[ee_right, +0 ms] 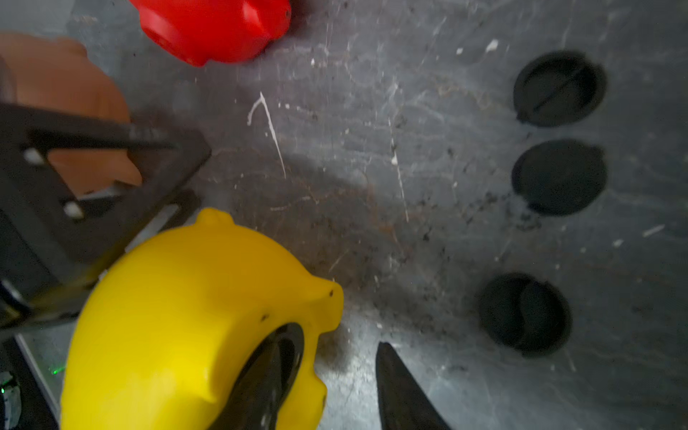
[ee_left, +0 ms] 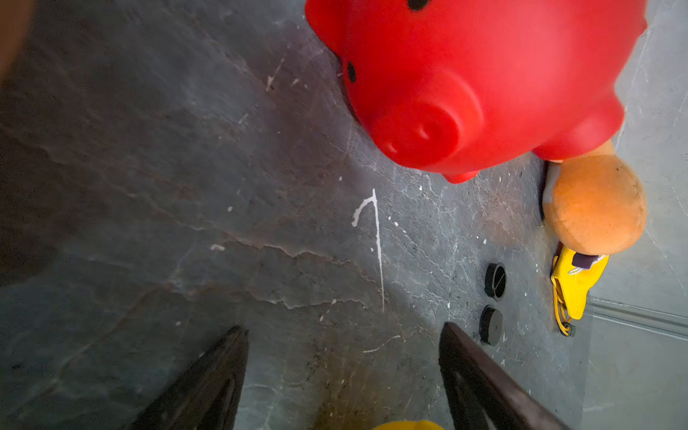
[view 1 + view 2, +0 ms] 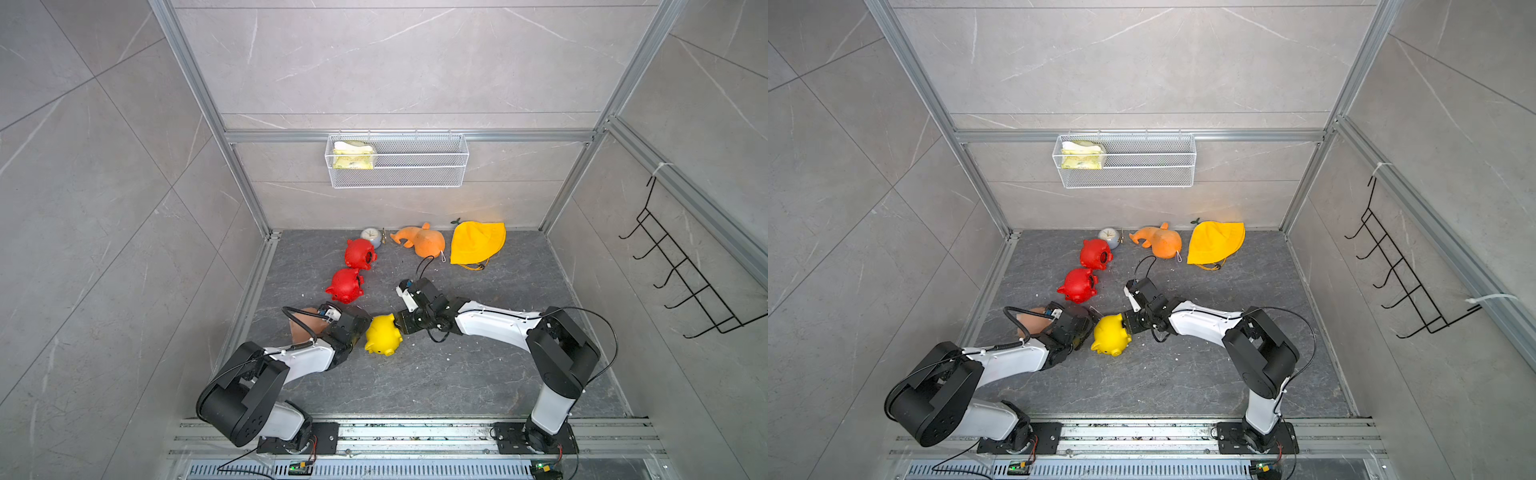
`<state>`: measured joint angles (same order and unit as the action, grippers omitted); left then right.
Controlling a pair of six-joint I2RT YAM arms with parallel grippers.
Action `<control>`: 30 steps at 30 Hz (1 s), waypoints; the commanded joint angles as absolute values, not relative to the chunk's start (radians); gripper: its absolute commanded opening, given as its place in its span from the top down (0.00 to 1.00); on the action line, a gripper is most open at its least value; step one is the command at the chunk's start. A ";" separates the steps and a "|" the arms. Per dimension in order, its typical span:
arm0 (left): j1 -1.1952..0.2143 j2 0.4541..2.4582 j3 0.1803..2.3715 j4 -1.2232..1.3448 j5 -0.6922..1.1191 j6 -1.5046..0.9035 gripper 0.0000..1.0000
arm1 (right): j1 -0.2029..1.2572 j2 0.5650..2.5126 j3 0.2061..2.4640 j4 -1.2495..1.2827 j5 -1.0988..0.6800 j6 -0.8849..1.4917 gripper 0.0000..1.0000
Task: Open piggy banks
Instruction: Adjust the piggy bank at the center of the board.
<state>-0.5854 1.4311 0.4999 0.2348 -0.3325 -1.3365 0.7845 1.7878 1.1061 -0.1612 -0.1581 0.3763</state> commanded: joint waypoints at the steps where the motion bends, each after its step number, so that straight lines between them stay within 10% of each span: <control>1: -0.568 1.439 0.534 0.218 -0.308 -1.295 0.17 | 0.790 1.723 1.073 -0.158 -0.152 0.406 0.55; 16: -0.506 1.322 0.858 -0.380 -0.071 -0.759 0.00 | 0.790 1.679 1.003 -0.143 -0.144 0.441 0.55; 30: -0.563 1.385 1.005 -0.643 0.080 -0.731 0.00 | 0.811 1.718 0.925 0.063 -0.303 0.513 0.53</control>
<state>-0.5526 1.3727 0.9627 -0.5491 0.0566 -0.7788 0.8051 1.6962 0.9394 0.0071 -0.2600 0.4843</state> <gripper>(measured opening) 0.997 0.465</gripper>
